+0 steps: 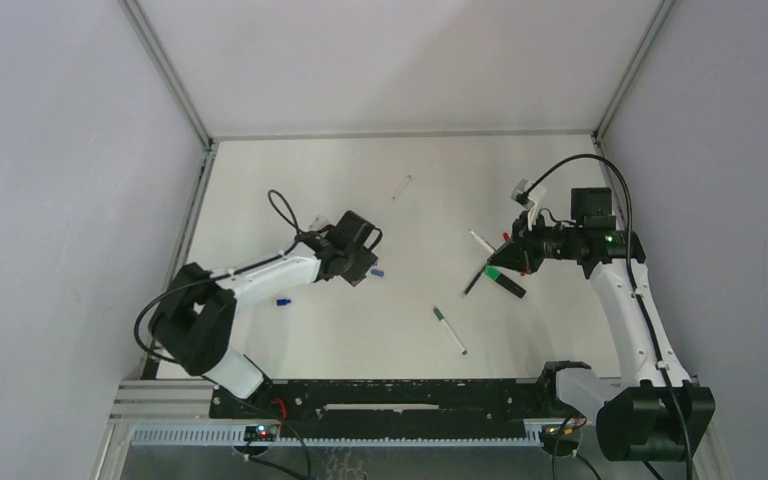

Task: Insert the pens into the pen caps
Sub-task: Insert the pen cap onto the pen.

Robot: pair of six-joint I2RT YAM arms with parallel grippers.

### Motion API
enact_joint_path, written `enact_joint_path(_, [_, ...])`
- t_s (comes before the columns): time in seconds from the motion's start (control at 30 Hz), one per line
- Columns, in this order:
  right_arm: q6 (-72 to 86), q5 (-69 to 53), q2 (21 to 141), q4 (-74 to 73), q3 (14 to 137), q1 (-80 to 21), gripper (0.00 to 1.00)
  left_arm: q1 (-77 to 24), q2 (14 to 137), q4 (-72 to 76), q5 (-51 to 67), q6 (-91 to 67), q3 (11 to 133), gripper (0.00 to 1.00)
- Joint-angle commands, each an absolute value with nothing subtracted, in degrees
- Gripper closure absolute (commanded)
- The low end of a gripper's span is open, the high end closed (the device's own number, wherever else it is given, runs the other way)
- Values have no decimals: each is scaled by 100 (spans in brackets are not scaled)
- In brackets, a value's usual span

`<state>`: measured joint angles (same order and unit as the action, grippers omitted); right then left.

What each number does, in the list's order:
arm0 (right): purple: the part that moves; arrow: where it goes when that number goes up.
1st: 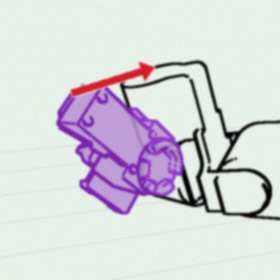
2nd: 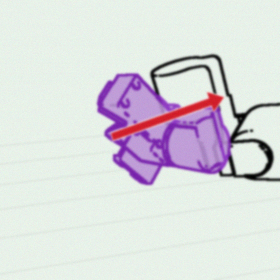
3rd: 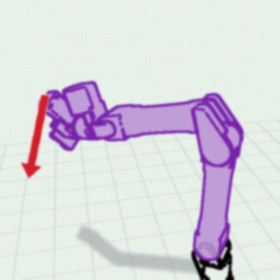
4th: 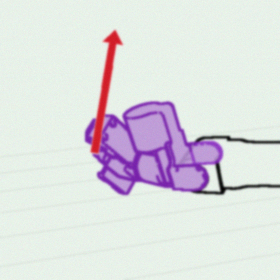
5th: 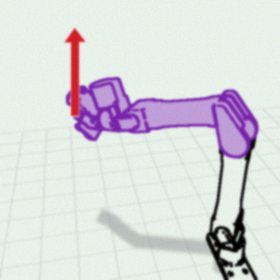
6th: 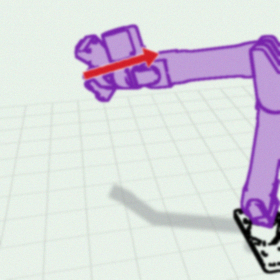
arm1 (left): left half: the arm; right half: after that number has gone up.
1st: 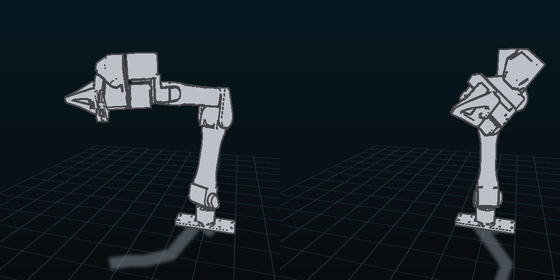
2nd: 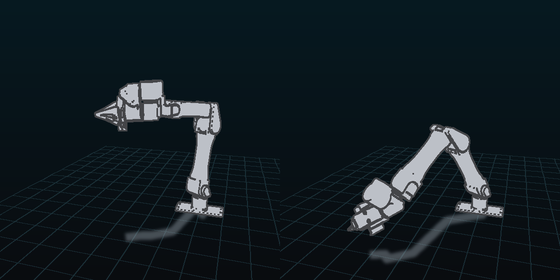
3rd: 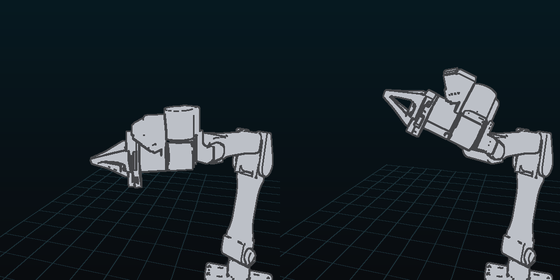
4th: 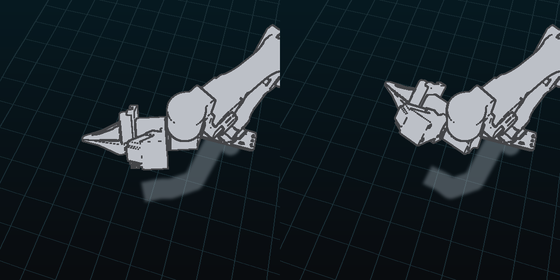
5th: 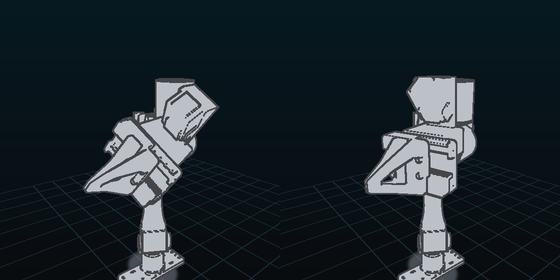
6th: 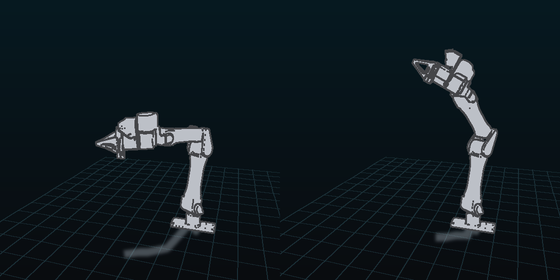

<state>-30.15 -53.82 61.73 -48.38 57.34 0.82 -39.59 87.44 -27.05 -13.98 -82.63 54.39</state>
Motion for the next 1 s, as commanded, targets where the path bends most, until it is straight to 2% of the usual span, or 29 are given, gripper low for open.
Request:
enact_joint_path(0.0, [-2765, -5554, 6024, -4484, 5571, 184, 100, -3935, 9253, -3242, -1570, -8946, 6081, 56])
enact_joint_path(0.5, [-2630, -5700, 5850, -4227, 5235, 211, 100, -3885, 10677, -4164, -1227, -8939, 7239, 52])
enact_joint_path(0.97, [-2593, -5806, 5743, -4170, 5159, 297, 100, -3807, 11415, -4956, -982, -8574, 7818, 61])
